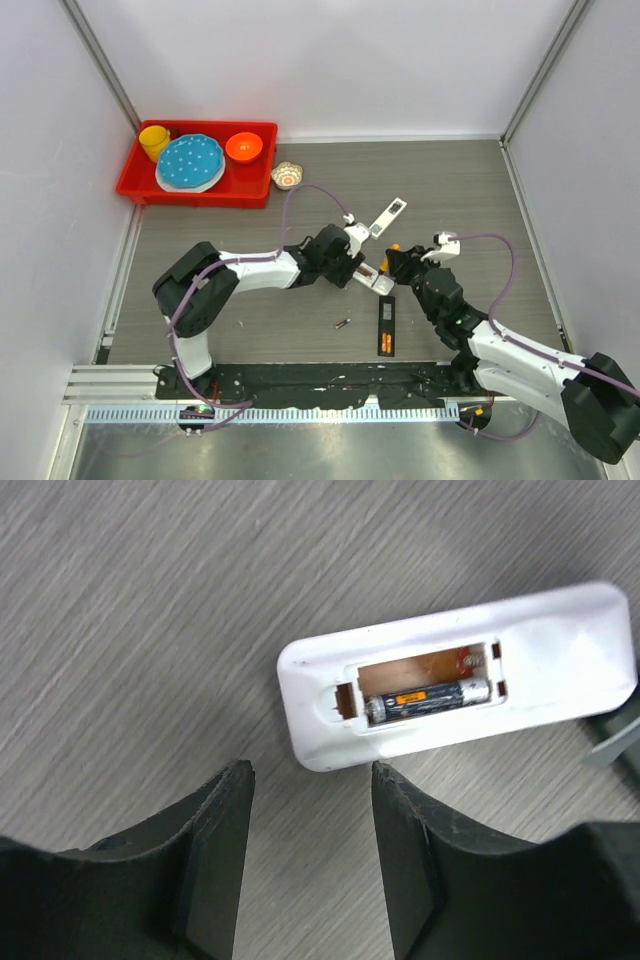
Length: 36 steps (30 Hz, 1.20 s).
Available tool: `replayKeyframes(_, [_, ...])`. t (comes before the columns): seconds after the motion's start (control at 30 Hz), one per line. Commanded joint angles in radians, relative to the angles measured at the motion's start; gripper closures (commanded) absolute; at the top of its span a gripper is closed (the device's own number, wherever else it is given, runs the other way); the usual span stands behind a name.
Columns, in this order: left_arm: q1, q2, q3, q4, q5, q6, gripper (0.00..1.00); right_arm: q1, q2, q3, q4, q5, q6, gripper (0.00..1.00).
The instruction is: Unload the batteries from the remote control
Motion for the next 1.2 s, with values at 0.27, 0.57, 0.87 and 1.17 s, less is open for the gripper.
replayKeyframes(0.27, [0.008, 0.115, 0.212, -0.094, 0.104, 0.008, 0.49, -0.025, 0.079, 0.085, 0.062, -0.026, -0.050, 0.99])
replayKeyframes(0.57, [0.008, 0.057, 0.072, -0.028, 0.178, -0.049, 0.58, -0.115, 0.190, 0.177, 0.062, -0.080, -0.055, 0.99])
replayKeyframes(0.87, [0.036, 0.073, 0.043, 0.081, 0.337, -0.176, 0.84, -0.201, 0.424, 0.268, 0.153, -0.208, -0.046, 0.99])
replayKeyframes(1.17, [0.060, 0.101, 0.060, 0.062, 0.349, -0.206, 1.00, -0.201, 0.500, 0.277, 0.180, -0.231, -0.057, 0.99])
